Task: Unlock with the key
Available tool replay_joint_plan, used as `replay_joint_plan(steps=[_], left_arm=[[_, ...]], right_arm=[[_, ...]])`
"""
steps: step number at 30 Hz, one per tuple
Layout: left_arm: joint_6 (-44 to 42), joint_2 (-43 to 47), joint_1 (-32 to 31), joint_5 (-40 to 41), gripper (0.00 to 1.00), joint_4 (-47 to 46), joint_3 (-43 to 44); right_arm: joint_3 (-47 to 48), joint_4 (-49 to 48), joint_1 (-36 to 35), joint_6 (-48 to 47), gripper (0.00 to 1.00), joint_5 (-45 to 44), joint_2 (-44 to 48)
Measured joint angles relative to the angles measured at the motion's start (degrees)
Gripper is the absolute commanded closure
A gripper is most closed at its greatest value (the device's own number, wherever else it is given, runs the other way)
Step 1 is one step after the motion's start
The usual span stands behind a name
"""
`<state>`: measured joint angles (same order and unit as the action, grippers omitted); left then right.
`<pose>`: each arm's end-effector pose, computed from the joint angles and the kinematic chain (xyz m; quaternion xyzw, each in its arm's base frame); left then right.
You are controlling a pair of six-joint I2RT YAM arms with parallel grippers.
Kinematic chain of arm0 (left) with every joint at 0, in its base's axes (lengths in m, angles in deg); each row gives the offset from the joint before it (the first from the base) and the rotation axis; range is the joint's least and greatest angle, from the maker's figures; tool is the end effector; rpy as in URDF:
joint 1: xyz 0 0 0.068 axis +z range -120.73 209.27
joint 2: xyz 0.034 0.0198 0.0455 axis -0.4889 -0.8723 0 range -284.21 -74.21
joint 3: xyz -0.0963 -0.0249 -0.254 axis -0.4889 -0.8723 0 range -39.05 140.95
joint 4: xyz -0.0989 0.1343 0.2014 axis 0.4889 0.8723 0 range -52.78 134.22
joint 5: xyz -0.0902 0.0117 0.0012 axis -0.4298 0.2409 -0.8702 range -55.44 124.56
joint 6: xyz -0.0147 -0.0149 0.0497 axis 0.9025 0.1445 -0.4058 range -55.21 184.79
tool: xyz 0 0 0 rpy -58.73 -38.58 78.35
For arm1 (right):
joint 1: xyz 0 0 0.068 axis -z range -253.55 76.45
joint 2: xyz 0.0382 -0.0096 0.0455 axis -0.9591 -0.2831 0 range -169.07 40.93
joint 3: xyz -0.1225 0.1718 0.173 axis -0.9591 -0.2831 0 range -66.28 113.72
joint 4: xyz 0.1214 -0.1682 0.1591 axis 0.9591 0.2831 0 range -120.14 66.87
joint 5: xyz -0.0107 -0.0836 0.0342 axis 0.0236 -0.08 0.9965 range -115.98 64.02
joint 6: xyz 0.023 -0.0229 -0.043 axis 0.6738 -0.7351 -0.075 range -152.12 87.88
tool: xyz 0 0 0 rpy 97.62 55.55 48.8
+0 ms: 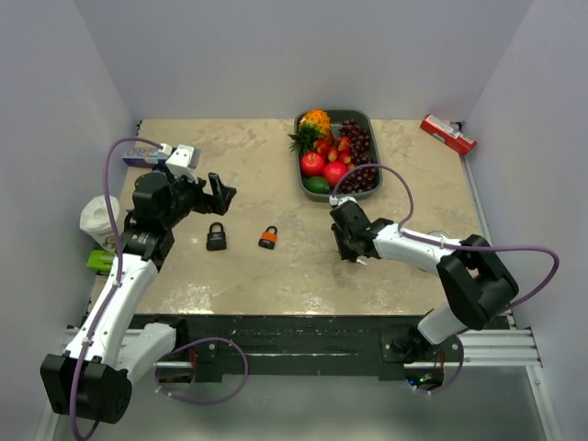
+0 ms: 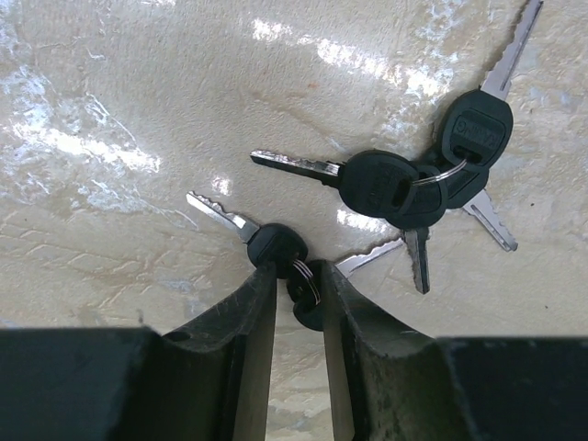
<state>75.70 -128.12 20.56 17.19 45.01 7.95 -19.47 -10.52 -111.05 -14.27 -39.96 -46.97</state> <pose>0.2153 -0.0437 0.3296 0.0771 0.7843 -0.2207 0.5746 0.2334 0.1682 0.1669 -0.1336 0.9515 0.0123 0.2770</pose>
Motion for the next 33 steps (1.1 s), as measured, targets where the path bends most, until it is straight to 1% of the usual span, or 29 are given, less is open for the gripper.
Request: replay_joint_plan(steps=[2, 5, 6, 9, 10, 12, 18, 22, 26, 33], left_arm=[[0.0, 0.0, 0.0, -0.1, 0.05, 0.0, 0.0], [0.0, 0.0, 0.0, -0.2, 0.05, 0.0, 0.0], [0.0, 0.0, 0.0, -0.3, 0.05, 0.0, 0.0], [0.0, 0.0, 0.0, -0.5, 0.05, 0.0, 0.0], [0.0, 0.0, 0.0, -0.5, 0.05, 0.0, 0.0], [0.0, 0.0, 0.0, -0.7, 0.05, 0.0, 0.0], [0.0, 0.0, 0.0, -2.5, 0.05, -0.2, 0.0], [0.3, -0.2, 0.0, -5.2, 0.05, -1.3, 0.0], [0.6, -1.2, -0.1, -10.0, 0.05, -3.2, -0.4], [2.3, -1.7, -1.4, -22.5, 0.05, -9.7, -2.9]], right_arm=[[0.0, -0.1, 0.0, -0.1, 0.72, 0.2, -0.3], [0.3, -0.5, 0.0, -0.2, 0.78, 0.7, -0.9], [0.4, -0.7, 0.0, -0.2, 0.83, 1.2, -1.0], [0.5, -1.0, 0.0, -0.3, 0.91, 2.3, -1.1], [0.5, -1.1, 0.0, -0.3, 0.96, 2.9, -1.1], [0.5, -1.3, 0.0, -0.3, 1.0, 3.6, -1.1], [0.5, -1.5, 0.0, 0.2, 1.0, 7.0, -0.1], [0.5, -2.1, 0.0, 0.5, 1.0, 9.0, 4.2], [0.5, -4.6, 0.0, 0.7, 1.0, 10.6, 9.9], [0.5, -10.3, 0.0, 2.1, 1.0, 15.1, 16.4]])
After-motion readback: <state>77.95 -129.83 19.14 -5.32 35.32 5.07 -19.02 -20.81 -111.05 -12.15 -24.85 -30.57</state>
